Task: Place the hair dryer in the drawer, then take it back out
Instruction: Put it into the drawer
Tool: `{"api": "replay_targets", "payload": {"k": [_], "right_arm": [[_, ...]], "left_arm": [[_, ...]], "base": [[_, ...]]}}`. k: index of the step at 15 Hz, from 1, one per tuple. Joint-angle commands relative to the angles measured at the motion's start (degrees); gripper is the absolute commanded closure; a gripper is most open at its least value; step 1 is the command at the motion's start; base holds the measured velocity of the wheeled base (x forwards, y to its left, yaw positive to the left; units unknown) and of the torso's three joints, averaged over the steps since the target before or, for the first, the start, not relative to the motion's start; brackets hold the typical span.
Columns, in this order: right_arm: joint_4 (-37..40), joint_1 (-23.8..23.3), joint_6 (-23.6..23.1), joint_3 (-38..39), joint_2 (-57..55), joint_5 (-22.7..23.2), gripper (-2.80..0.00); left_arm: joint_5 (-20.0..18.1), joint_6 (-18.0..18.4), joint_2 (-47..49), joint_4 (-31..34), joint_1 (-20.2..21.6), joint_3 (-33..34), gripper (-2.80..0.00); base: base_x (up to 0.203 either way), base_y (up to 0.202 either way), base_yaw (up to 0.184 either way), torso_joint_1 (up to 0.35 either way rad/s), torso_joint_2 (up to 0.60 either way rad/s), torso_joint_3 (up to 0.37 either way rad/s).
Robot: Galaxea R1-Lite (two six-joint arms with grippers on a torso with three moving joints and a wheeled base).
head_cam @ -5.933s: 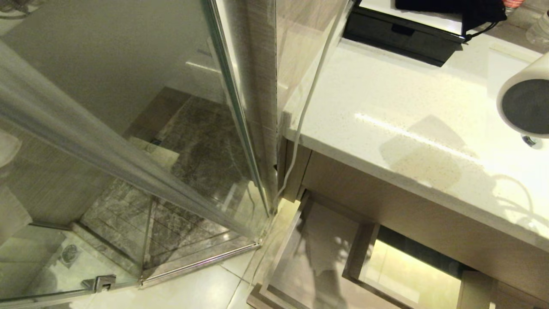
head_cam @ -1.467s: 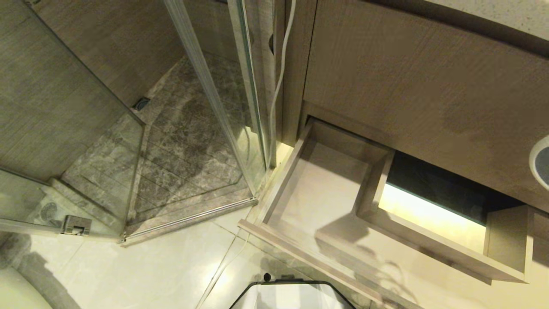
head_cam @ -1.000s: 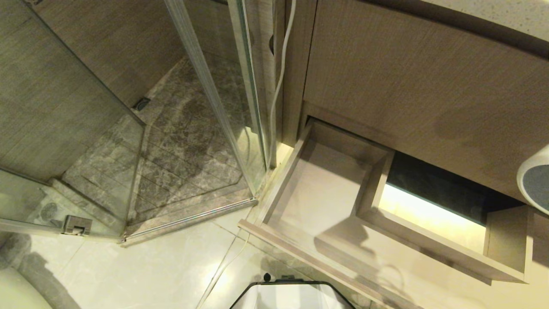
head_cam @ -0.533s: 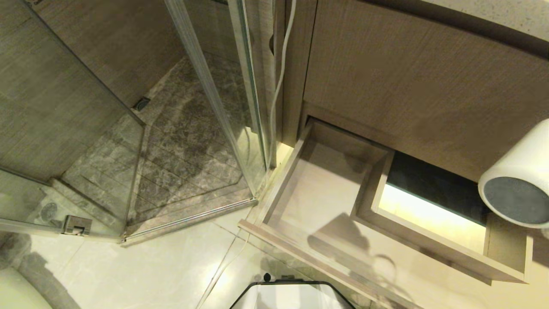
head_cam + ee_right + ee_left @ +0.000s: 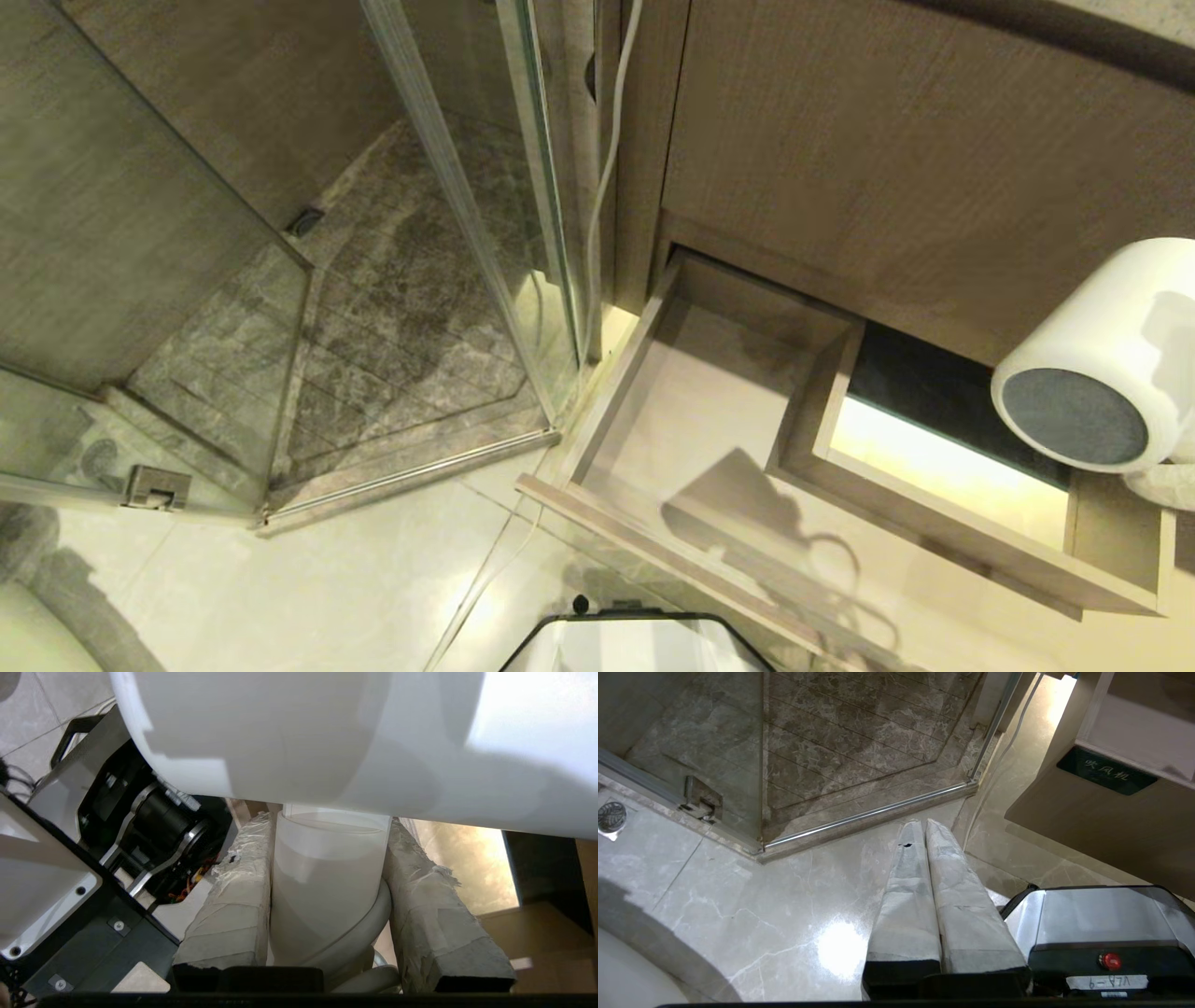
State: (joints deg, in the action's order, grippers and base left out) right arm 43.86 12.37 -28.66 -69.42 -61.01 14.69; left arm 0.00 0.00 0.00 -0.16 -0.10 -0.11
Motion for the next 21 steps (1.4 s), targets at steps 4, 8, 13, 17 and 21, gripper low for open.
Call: {"api": "replay_targets", "payload": {"k": [4, 8, 13, 17, 21], "right_arm": [[-0.26, 0.19, -0.17, 3.72, 5.42, 0.16, 0.00], [-0.11, 0.19, -0.34, 4.13, 7.33, 0.16, 0.00], [0.87, 0.16, 0.05, 3.92, 7.03, -0.08, 0.00], [1.17, 1.97, -0.28, 5.65, 4.19, 1.02, 0.00], [0.47, 3.66, -0.19, 5.06, -1.23, 2.24, 0.00]], "left_arm": [[0.00, 0.00, 0.00, -0.02, 0.01, 0.02, 0.00], [0.00, 0.04, 0.06, -0.02, 0.01, 0.02, 0.00], [0.00, 0.02, 0.07, -0.02, 0.01, 0.02, 0.00], [0.00, 0.00, 0.00, -0.02, 0.01, 0.02, 0.00], [0.00, 0.00, 0.09, -0.02, 0.01, 0.02, 0.00]], "base": [[0.000, 0.000, 0.000, -0.100, 0.39, 0.271], [0.000, 0.000, 0.000, -0.035, 0.34, 0.296], [0.000, 0.000, 0.000, 0.101, 0.13, 0.225], [0.000, 0.000, 0.000, 0.034, 0.02, 0.043], [0.000, 0.000, 0.000, 0.036, 0.00, 0.043]]}}
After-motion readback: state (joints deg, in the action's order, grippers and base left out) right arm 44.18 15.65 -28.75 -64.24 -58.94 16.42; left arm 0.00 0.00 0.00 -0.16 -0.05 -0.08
